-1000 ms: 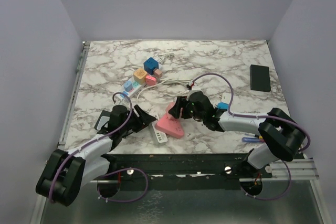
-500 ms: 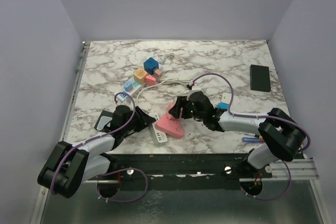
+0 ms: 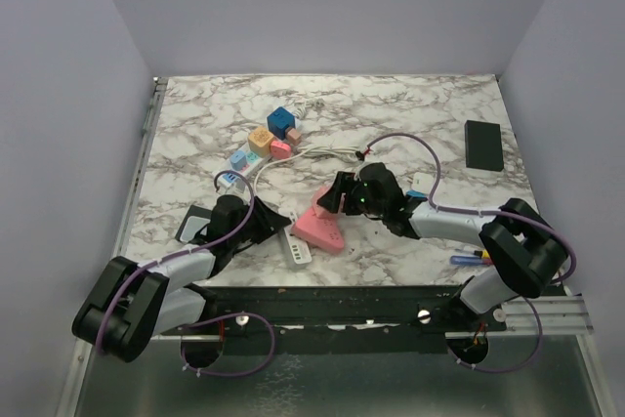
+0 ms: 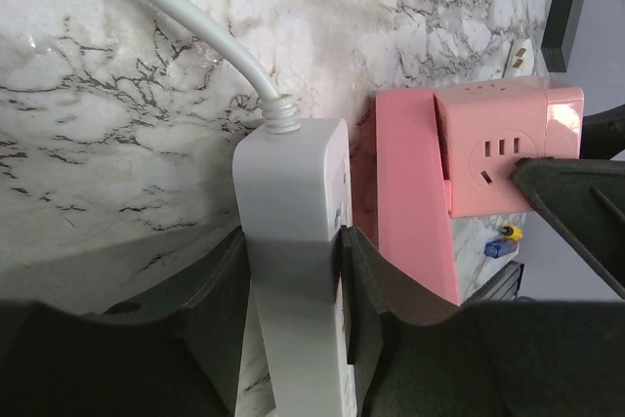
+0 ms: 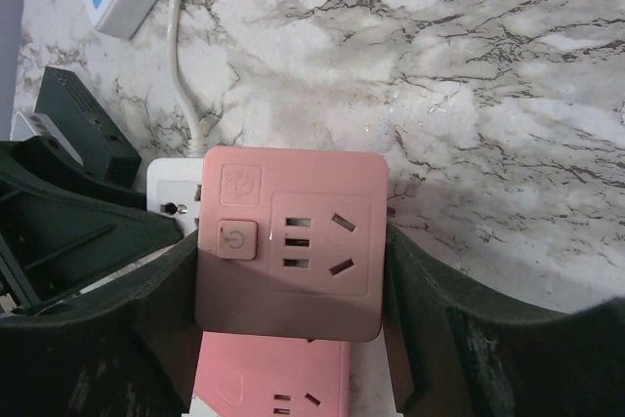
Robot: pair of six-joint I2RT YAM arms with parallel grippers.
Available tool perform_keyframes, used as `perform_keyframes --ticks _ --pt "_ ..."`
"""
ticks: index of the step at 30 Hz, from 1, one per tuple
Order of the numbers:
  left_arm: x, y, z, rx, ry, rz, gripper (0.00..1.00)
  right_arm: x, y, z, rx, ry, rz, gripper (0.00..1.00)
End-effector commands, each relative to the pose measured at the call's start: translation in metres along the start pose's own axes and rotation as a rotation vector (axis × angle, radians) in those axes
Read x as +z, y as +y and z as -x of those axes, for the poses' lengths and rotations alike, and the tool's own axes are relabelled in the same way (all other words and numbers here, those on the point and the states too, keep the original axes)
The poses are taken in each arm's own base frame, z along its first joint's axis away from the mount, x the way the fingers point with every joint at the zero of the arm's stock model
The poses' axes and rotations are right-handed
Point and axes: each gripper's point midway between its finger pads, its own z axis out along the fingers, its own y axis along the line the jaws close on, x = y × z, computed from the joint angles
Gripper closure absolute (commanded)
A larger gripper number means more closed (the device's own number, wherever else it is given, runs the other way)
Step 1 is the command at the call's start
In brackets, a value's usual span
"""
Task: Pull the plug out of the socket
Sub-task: Remove the plug from the socket.
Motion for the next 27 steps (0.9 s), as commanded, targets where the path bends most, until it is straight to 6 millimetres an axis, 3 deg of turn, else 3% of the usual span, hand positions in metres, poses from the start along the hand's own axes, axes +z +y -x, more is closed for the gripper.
perform_keyframes --ticks 1,12,27 --pt "0.002 0.015 -0.006 0.034 0.015 0.062 0.88 0.007 -0.011 -0.008 0.069 0.059 -0.024 1.00" --pt "0.004 0.008 0.002 0.033 -0.018 0.056 0.90 0.004 -0.017 0.000 -0.014 0.023 -0.049 1.00" --pt "0.006 0.007 0.006 0.029 -0.032 0.059 0.93 -0.002 -0.027 -0.013 -0.016 0.020 -0.049 1.00"
